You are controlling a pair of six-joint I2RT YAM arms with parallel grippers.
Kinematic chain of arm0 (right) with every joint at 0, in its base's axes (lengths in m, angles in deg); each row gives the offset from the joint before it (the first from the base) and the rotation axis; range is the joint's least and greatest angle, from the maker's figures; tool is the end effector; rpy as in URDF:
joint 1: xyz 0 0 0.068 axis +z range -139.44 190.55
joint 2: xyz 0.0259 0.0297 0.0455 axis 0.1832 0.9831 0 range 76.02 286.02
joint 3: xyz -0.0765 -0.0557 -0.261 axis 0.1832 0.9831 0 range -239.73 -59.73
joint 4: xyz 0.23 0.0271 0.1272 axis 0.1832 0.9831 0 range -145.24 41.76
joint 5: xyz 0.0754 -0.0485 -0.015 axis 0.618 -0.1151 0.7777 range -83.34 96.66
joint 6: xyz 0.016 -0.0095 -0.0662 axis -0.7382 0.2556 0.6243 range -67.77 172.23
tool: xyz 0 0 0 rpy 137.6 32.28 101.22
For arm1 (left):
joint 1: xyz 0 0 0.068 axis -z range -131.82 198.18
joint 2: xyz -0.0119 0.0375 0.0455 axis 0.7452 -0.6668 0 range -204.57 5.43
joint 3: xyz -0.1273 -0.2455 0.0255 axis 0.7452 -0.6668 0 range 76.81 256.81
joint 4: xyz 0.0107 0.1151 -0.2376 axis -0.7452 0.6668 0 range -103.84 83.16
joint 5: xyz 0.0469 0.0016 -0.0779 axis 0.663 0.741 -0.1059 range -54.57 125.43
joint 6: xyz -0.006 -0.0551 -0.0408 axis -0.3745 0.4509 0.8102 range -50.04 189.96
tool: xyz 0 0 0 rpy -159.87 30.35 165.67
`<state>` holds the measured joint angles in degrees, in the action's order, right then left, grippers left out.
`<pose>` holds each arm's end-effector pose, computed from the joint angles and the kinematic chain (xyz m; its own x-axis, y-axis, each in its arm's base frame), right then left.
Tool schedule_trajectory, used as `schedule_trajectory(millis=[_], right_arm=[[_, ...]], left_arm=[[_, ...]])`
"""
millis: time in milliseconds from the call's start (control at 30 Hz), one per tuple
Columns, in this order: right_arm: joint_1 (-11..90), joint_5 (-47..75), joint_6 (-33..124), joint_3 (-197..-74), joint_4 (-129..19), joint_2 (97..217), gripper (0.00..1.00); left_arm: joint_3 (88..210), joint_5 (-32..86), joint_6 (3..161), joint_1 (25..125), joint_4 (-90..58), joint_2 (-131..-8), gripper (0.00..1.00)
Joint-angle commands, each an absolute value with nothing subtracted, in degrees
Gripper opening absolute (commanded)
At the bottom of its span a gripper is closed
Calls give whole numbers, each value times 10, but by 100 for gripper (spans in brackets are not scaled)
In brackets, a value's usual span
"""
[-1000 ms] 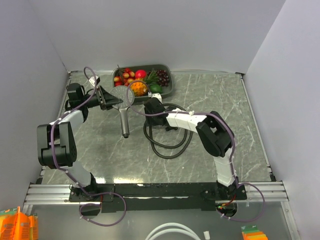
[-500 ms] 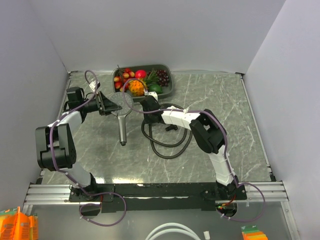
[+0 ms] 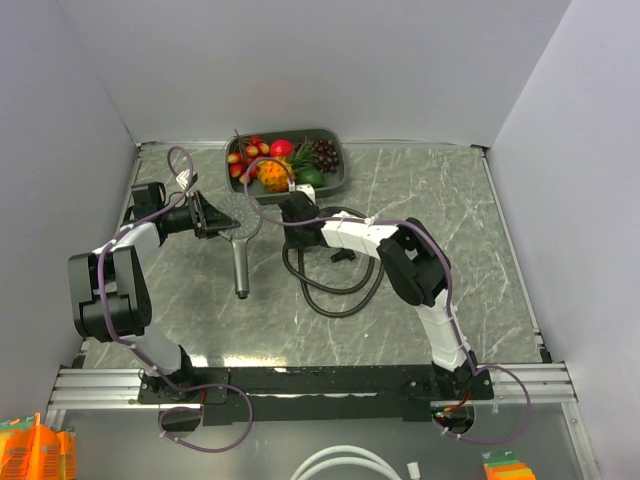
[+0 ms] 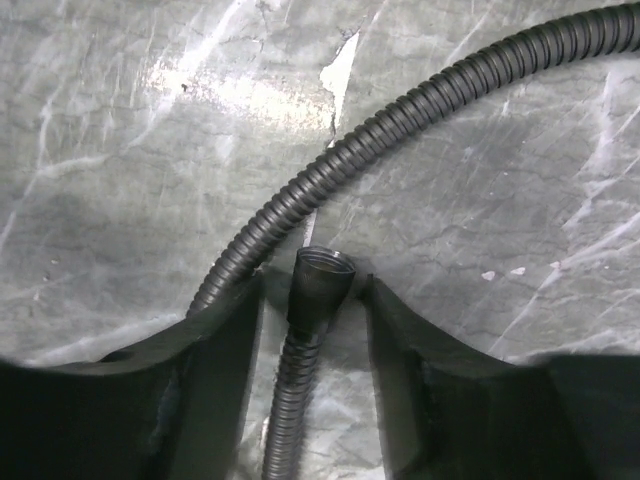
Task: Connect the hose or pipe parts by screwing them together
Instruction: Pick up the pipeline from the center of the board.
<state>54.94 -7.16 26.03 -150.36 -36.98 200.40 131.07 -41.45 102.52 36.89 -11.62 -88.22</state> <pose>0.3596 0.3335 0.1468 -0.7588 -0.1428 -0.6355 -0.2664 0.9584 0.1028 0.3359 0.0117 0.2135 -0.9093 -0.3060 -0.2822 0.2140 0.2378 -0.9474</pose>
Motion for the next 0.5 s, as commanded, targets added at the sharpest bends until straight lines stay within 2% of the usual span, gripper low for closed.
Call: schedule_trajectory(millis=[0,200,367,467], right_arm=[[549,-88,250,-1485,-353,1970,69],[585,-121,316,-1360,-433,1834,70],[652,-105,399,-1285,-493,1801,66],[669,-106,392,-1292,-483,1817,65]], left_arm=[[1313,-442,1008,368,-114,-866,1],[1316,-443,1005,365,-103,-871,1],[1324,-456,1000,341,-87,-888,1],[1323,-458,990,332,-77,-892,1]])
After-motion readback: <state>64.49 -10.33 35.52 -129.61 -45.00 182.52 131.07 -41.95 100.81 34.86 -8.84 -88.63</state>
